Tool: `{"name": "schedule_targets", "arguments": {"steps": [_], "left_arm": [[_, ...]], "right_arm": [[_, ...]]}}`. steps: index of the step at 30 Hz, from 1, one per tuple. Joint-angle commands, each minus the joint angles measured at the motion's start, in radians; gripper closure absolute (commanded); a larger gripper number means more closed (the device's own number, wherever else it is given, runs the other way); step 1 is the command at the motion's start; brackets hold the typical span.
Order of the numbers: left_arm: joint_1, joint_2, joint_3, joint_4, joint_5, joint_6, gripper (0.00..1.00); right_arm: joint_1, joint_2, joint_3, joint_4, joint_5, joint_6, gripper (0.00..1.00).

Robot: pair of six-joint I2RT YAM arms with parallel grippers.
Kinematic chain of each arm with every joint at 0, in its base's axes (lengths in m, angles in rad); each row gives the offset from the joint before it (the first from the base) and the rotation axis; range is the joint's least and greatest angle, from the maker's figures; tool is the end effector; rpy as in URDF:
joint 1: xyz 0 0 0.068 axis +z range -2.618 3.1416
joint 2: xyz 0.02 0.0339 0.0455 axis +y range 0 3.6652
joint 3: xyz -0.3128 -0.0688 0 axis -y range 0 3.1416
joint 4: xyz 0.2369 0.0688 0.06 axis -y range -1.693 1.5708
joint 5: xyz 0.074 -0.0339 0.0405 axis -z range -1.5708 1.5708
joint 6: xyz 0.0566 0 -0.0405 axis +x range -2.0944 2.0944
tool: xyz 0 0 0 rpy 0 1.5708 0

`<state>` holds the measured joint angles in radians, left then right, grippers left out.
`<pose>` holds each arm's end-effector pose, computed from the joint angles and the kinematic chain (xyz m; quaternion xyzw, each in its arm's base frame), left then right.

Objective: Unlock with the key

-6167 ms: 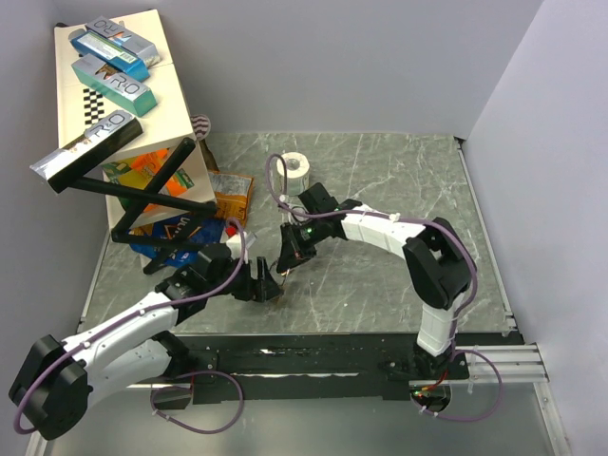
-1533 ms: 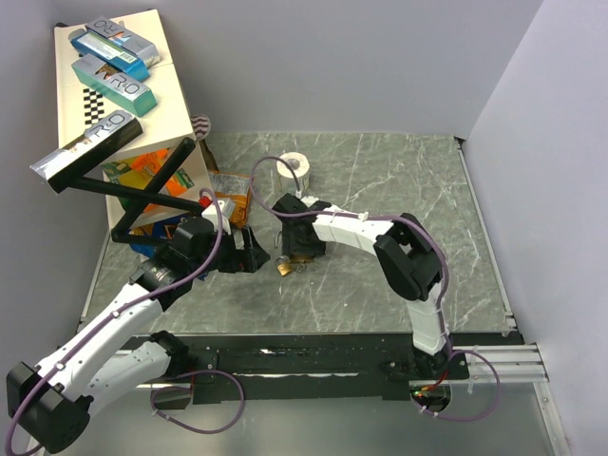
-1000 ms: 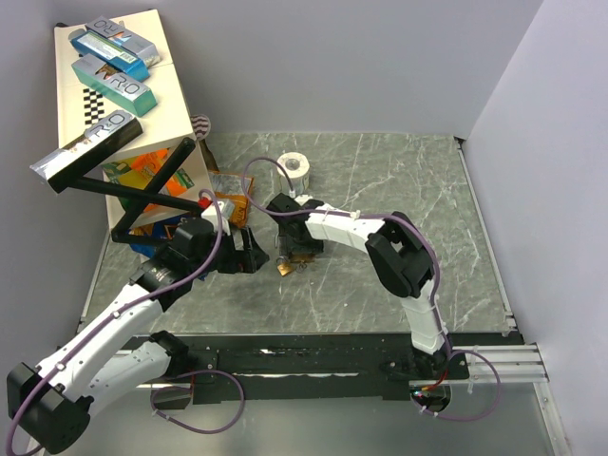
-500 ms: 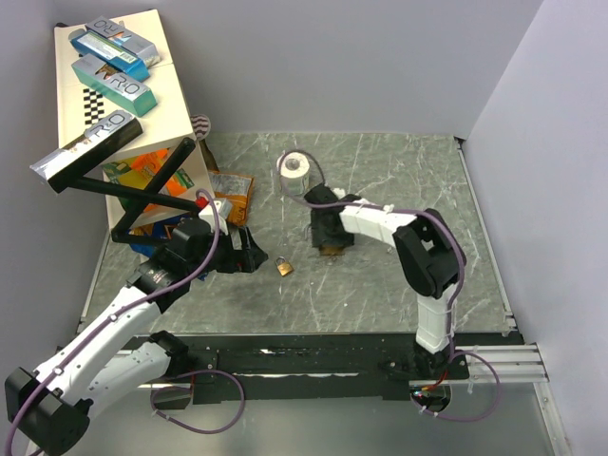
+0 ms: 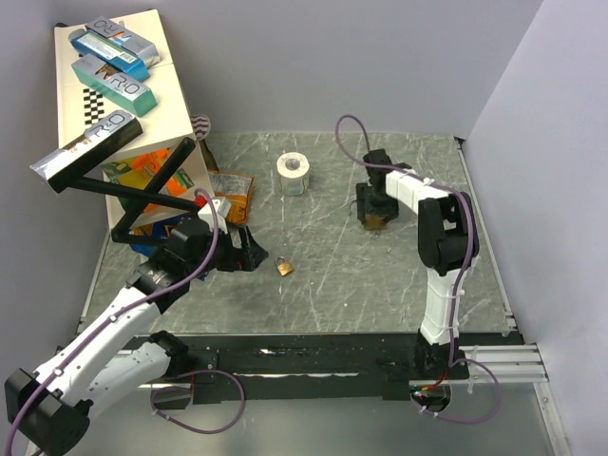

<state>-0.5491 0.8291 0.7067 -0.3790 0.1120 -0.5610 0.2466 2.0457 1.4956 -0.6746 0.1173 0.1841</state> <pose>0.1377 -0.0917 0.3122 0.0234 0.8592 -0.3090 0.4070 0.4288 0.1011 0.1965 -0.0206 0.9832 -0.0197 0.1803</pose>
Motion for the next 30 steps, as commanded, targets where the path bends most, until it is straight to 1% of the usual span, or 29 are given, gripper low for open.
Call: {"name": "schedule_targets", "arguments": {"steps": [1,2,7,9,10,11,12,14,16,17,19,23,25,27,30], "left_arm": [[0.006,0.013,-0.006,0.060,0.006,0.003,0.04],[0.006,0.016,-0.006,0.061,0.005,0.003,0.04],[0.006,0.050,-0.001,0.069,0.000,0.007,0.04],[0.008,0.061,0.000,0.074,0.003,0.006,0.04],[0.006,0.064,0.000,0.078,0.006,0.003,0.04],[0.006,0.067,0.000,0.081,0.006,0.003,0.04],[0.006,0.071,0.002,0.083,0.006,0.003,0.04],[0.006,0.076,0.004,0.086,0.011,0.000,0.04],[0.006,0.077,0.005,0.088,0.012,0.001,0.04],[0.006,0.077,0.007,0.086,0.014,-0.002,0.04],[0.006,0.071,0.008,0.083,0.012,-0.004,0.04],[0.006,0.064,0.034,0.055,0.015,-0.007,0.04],[0.006,0.061,0.046,0.029,0.011,-0.004,0.04],[0.006,0.059,0.065,0.003,0.009,0.006,0.04],[0.006,0.065,0.094,-0.038,0.011,0.019,0.04]], "right_arm": [[-0.076,0.053,0.135,-0.081,-0.036,-0.115,0.60],[-0.105,0.063,0.147,-0.088,-0.038,-0.124,0.60],[-0.151,0.094,0.189,-0.094,-0.047,-0.161,0.59],[-0.158,0.096,0.193,-0.097,-0.051,-0.170,0.54],[-0.159,0.096,0.193,-0.097,-0.051,-0.170,0.51],[-0.159,0.096,0.195,-0.095,-0.051,-0.167,0.40],[-0.159,0.093,0.195,-0.098,-0.056,-0.166,0.33],[-0.159,0.084,0.190,-0.095,-0.068,-0.152,0.25],[-0.159,0.058,0.187,-0.091,-0.084,-0.138,0.20],[-0.159,0.047,0.187,-0.089,-0.087,-0.126,0.13],[-0.159,0.012,0.186,-0.089,-0.088,-0.114,0.09],[-0.158,-0.067,0.161,-0.085,-0.085,-0.080,0.05],[-0.156,-0.133,0.125,-0.085,-0.073,-0.042,0.05],[-0.153,-0.206,0.083,-0.082,-0.071,-0.008,0.06],[-0.141,-0.298,-0.046,-0.046,-0.110,0.066,0.11]]}}
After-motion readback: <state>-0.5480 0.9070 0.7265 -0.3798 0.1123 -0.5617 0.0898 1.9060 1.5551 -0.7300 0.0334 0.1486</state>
